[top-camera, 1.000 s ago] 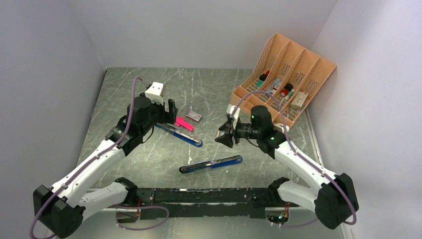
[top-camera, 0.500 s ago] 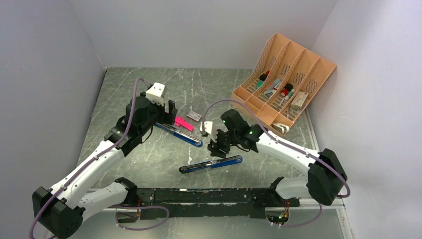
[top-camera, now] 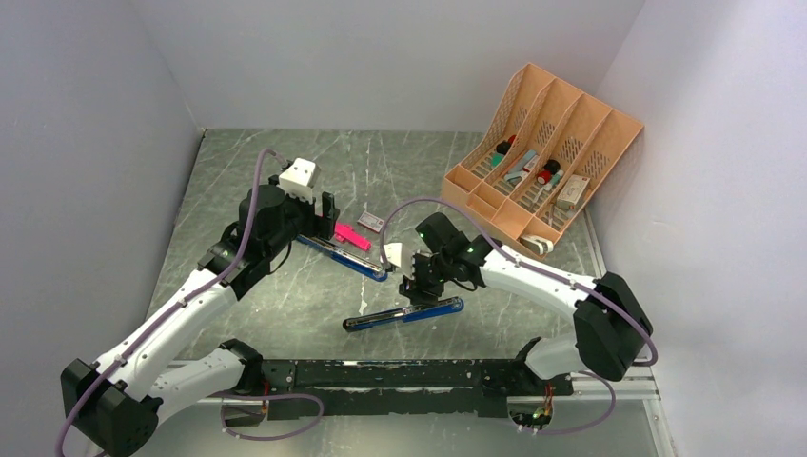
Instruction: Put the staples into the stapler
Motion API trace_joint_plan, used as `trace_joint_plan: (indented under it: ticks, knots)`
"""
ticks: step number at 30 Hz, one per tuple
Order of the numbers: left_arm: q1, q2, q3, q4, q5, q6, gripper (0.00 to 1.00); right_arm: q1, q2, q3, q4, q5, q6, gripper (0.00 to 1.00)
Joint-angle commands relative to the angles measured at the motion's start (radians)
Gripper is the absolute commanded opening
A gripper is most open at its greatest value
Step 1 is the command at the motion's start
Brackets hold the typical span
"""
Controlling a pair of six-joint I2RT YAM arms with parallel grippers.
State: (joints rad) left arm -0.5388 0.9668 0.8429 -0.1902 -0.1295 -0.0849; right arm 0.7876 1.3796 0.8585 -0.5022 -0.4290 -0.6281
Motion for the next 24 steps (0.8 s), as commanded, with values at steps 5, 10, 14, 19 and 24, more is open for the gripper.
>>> trace_joint_plan:
  ticks: [5,10,14,19,24]
  knots:
    - [0.010,-0.011,0.012,-0.005,0.046,0.012,0.84,0.004,0.013,0.017,-0.060,-0.075,-0.064,0.56]
    - [0.011,-0.012,0.012,-0.008,0.046,0.011,0.84,0.004,0.019,-0.010,-0.067,-0.102,-0.097,0.57]
    - [0.011,-0.011,0.012,-0.009,0.047,0.011,0.84,0.006,0.024,-0.033,-0.030,-0.062,-0.095,0.57]
    - [0.011,-0.005,0.016,-0.010,0.056,0.011,0.83,0.011,0.058,-0.039,-0.027,-0.017,-0.104,0.57]
    - [0.013,0.002,0.017,-0.011,0.061,0.010,0.83,0.017,0.081,-0.051,-0.022,-0.015,-0.110,0.56]
